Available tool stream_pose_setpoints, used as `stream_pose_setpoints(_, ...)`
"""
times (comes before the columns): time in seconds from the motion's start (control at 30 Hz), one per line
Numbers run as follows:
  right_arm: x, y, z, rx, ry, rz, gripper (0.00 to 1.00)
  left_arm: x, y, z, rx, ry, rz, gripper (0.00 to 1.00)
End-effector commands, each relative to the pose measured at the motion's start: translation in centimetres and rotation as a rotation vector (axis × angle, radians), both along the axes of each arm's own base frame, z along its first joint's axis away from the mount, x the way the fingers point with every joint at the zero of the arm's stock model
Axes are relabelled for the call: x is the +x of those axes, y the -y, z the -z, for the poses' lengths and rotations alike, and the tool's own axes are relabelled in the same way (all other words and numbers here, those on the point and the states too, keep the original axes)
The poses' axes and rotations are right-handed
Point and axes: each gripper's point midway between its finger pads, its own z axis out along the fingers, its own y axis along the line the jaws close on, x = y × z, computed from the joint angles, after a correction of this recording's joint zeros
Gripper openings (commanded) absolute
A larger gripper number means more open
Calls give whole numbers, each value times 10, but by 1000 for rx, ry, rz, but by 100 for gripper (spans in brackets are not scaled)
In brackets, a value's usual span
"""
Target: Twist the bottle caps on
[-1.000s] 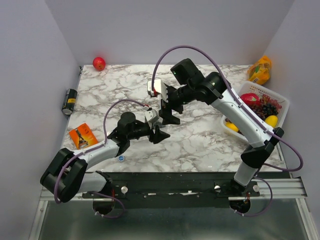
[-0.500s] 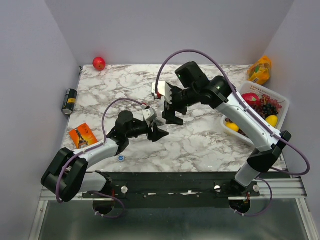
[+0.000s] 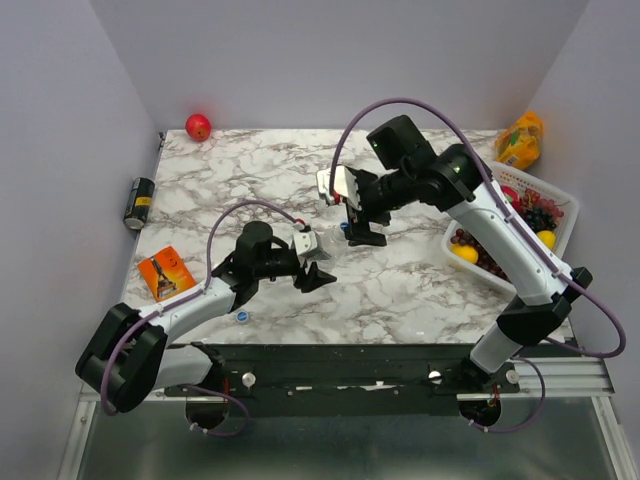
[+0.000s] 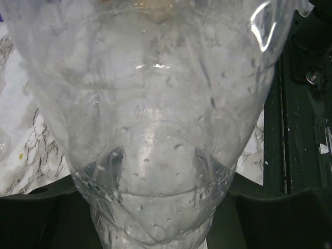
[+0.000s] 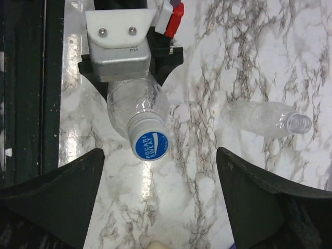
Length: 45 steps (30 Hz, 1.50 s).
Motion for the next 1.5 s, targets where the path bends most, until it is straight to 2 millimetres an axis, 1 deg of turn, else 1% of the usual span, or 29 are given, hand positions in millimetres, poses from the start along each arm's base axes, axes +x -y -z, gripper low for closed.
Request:
stream_pose_setpoints(0.0, -31, 2, -18, 56, 83, -257, 93, -9, 1, -8, 31, 112, 82, 0)
stream_pose_setpoints(0.03, -36, 3, -16, 61, 74, -287, 92, -8, 1, -8, 34, 122, 81, 0)
stream_pose_setpoints(0.07, -38, 3, -14, 56, 81, -319, 89, -7, 1, -10, 32, 126, 78, 0)
stream_pose_setpoints(0.13, -45, 7, -8, 30, 45, -343, 85, -6, 1, -10, 33, 132, 73, 0)
stream_pose_setpoints(0.17, -44, 6, -8, 24, 48, -369, 81, -5, 1, -11, 32, 134, 71, 0)
stream_pose_setpoints(0.2, -50, 11, -4, 1, 21, -381, 79, -5, 1, -11, 31, 132, 69, 0)
stream_pose_setpoints(0.27, -51, 10, -2, -3, 5, -384, 76, -4, 1, -11, 30, 131, 65, 0)
stream_pose_setpoints(0.37, -53, 11, 2, -5, 20, -415, 76, -3, 2, -13, 25, 133, 64, 0)
stream_pose_setpoints(0.5, -55, 18, 16, -42, 0, -419, 74, -1, 3, -15, 22, 133, 55, 0)
stream_pose_setpoints(0.63, -58, 22, 24, -65, -10, -428, 72, 0, 3, -15, 22, 134, 52, 0)
stream_pose_setpoints(0.67, -58, 23, 27, -72, -18, -424, 70, 2, 3, -16, 20, 138, 49, 0)
stream_pose_setpoints(0.73, -58, 22, 29, -75, -28, -421, 67, 2, 4, -16, 20, 138, 50, 0)
stream_pose_setpoints(0.77, -57, 21, 30, -77, -36, -416, 64, 2, 4, -16, 20, 136, 48, 0)
stream_pose_setpoints(0.93, -53, 19, 27, -77, -37, -397, 58, 4, 4, -13, 27, 132, 48, 0)
stream_pose_setpoints(1.03, -52, 20, 29, -84, -41, -387, 51, 4, 4, -12, 31, 133, 48, 0)
stream_pose_setpoints(1.07, -52, 21, 30, -91, -48, -378, 47, 5, 5, -13, 29, 135, 48, 0)
stream_pose_setpoints(1.2, -52, 21, 36, -105, -97, -341, 36, 7, 5, -13, 32, 139, 39, 0)
stream_pose_setpoints(1.23, -52, 21, 40, -113, -115, -332, 34, 9, 5, -16, 25, 154, 33, 0)
stream_pose_setpoints(1.27, -53, 21, 43, -119, -145, -308, 27, 12, 3, -15, 29, 161, 11, 0)
stream_pose_setpoints(1.3, -53, 21, 46, -127, -172, -285, 22, 15, 2, -17, 26, 178, -12, 0)
stream_pose_setpoints(1.33, -49, 21, 50, -135, -205, -248, 15, 21, 2, -24, 8, 212, -39, 0)
stream_pose_setpoints(1.37, -47, 18, 59, -157, -304, -158, 1, 23, -1, -23, 9, 224, -66, 0)
stream_pose_setpoints(1.4, -42, 16, 64, -163, -374, -91, 0, 39, -9, -30, 17, 260, -171, 0)
stream_pose_setpoints(1.43, -31, 18, 68, -158, -452, 5, 1, 42, -9, -36, 5, 288, -207, 0)
stream_pose_setpoints(1.47, -26, 8, 74, -146, -624, 132, 0, 47, -14, -38, 14, 317, -249, 0)
